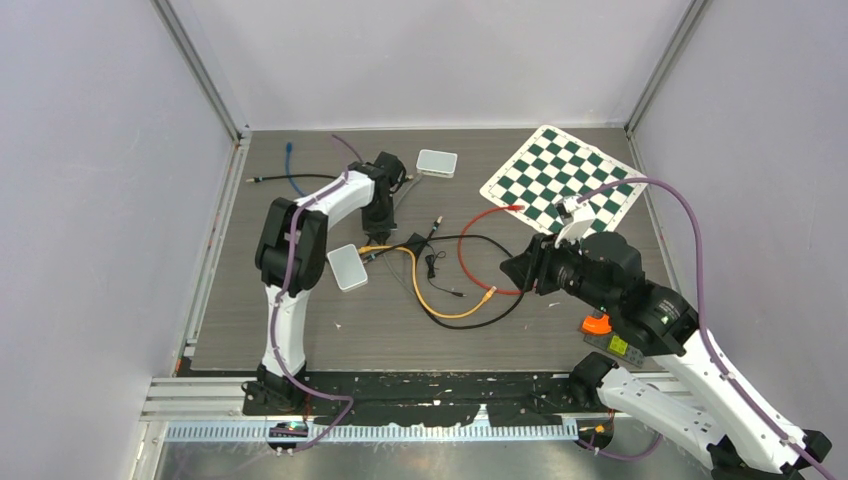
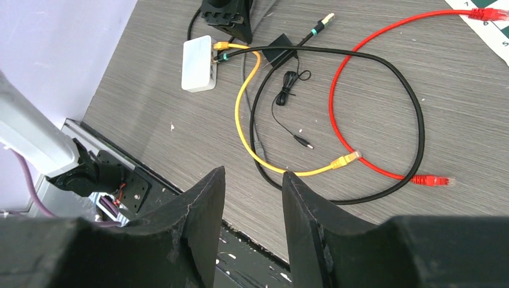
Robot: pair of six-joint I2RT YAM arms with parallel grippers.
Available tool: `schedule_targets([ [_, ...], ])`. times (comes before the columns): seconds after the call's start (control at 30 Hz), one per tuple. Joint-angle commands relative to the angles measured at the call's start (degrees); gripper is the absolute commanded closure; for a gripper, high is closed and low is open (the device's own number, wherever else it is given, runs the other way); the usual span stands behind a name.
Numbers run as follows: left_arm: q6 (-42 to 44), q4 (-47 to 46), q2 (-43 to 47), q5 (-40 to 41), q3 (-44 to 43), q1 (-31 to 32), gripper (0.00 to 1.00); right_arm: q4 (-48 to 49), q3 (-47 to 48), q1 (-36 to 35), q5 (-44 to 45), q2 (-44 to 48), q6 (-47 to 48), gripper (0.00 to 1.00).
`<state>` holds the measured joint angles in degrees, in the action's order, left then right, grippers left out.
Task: Insert the plug into the switch port
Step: Pick up the connector from the center of the board.
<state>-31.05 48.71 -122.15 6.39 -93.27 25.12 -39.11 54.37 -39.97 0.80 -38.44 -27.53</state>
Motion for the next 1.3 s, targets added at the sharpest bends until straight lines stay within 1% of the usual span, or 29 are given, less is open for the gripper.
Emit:
schedule_targets([
  [0.0, 1.89, 4.80, -2.65, -1.68, -4.32, 0.27, 1.00, 1.34, 2.92, -0.20, -2.08, 0.91, -0.28, 0.53],
  [0.13, 2.56, 6.16, -3.26, -1.12, -9.07, 0.43, 1.00, 1.68, 3.05, -0.15, -0.14, 0.40, -0.24, 0.53],
  [0.3, 3.57, 2.72, 2.27, 2.43, -9.69, 0.96, 1.00, 4.03, 2.16, -0.20, 1.41, -0.51, -0.57, 0.53],
  [0.5, 5.50, -4.62, 10.27, 7.05, -4.07, 1.07, 1.00, 8.72, 0.83, -0.20, 2.08, -1.81, -1.32, 0.53],
  [0.6, 6.63, -7.18, 13.61, 7.91, -2.11, 1.07, 1.00, 14.84, -2.01, -0.19, 5.10, -2.47, -1.65, 0.53],
  [0.7, 7.86, -9.90, 16.60, 7.78, 0.04, 1.22, 1.00, 19.47, -2.49, -0.25, 6.74, -6.26, -2.65, 0.53],
  [0.93, 10.05, -14.58, 20.92, 10.24, 4.80, 1.98, 1.00, 28.35, 2.05, -0.27, 4.20, -17.68, -3.07, 0.52],
  [1.03, 10.30, -19.00, 24.04, 10.36, 8.26, 2.43, 1.00, 31.88, 3.81, -0.20, 3.04, -22.33, -1.62, 0.50],
  [1.2, 11.41, -25.94, 31.15, 8.33, 13.23, 3.59, 1.00, 35.57, 8.13, -0.18, 3.25, -27.05, -0.63, 0.48],
  [1.27, 11.62, -26.58, 33.27, 6.85, 12.74, 3.95, 1.00, 37.18, 8.84, -0.14, 3.62, -27.08, -0.60, 0.46],
])
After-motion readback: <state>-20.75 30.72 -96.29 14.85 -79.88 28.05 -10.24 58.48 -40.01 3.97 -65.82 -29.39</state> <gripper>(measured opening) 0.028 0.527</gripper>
